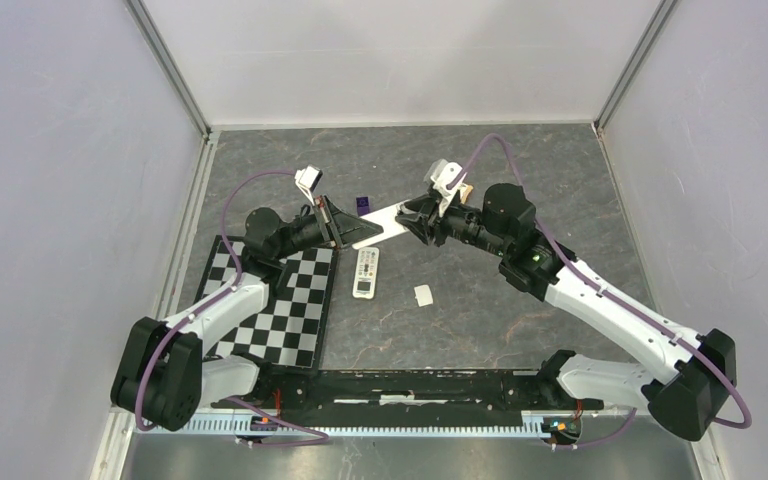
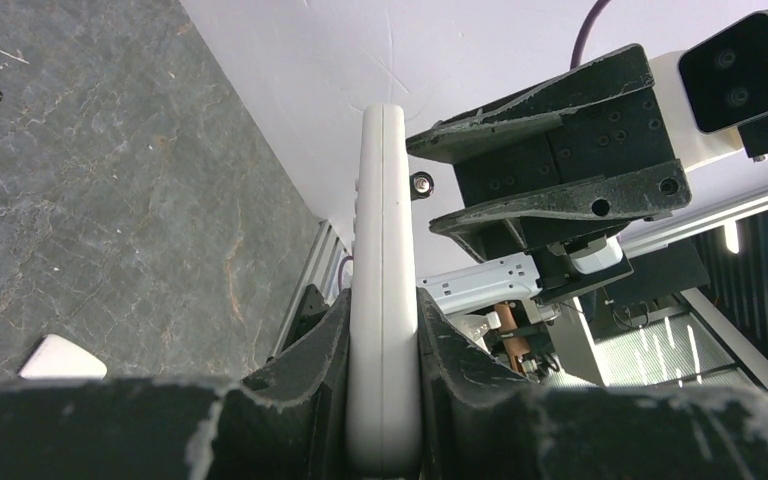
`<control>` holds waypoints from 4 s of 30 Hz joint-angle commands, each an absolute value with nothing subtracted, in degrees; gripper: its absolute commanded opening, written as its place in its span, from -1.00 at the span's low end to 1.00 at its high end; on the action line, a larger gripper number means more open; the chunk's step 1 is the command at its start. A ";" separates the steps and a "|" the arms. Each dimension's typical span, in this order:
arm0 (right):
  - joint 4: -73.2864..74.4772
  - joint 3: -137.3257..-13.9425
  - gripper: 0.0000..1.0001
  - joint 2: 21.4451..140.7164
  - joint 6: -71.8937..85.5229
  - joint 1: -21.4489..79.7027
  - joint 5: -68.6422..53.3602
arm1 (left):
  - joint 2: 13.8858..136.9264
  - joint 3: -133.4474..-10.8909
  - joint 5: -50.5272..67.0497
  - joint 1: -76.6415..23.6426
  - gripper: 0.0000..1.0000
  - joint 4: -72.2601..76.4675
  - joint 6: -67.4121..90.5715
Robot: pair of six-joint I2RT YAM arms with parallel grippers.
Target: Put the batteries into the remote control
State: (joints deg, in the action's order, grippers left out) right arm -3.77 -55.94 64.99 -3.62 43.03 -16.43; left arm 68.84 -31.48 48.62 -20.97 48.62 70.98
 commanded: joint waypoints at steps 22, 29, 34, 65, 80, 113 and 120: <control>-10.46 -61.31 -0.99 63.68 2.69 43.07 -6.68 | 69.55 -30.99 49.51 -20.96 -0.96 59.28 71.68; -14.86 -59.03 -0.97 62.52 10.22 43.07 -6.01 | 69.90 -30.42 48.12 -21.01 -0.96 63.58 74.56; -16.68 -57.02 -0.97 62.39 15.27 43.15 -5.89 | 68.86 -30.05 46.40 -20.93 -0.96 63.98 75.63; -19.47 -54.06 -0.62 65.36 16.20 46.54 0.35 | 67.15 -29.84 42.90 -20.94 -0.96 69.68 82.57; -15.51 -72.15 0.52 74.60 20.42 37.77 -6.62 | 86.00 -45.59 43.85 -18.94 -0.96 79.75 83.72; -17.06 -92.64 0.96 102.77 65.67 24.63 -15.68 | 114.11 -78.57 50.18 -10.48 -0.96 72.66 87.22; -17.23 -89.98 0.96 101.78 68.74 27.00 -10.57 | 111.74 -76.10 50.40 -9.76 -0.96 71.25 83.59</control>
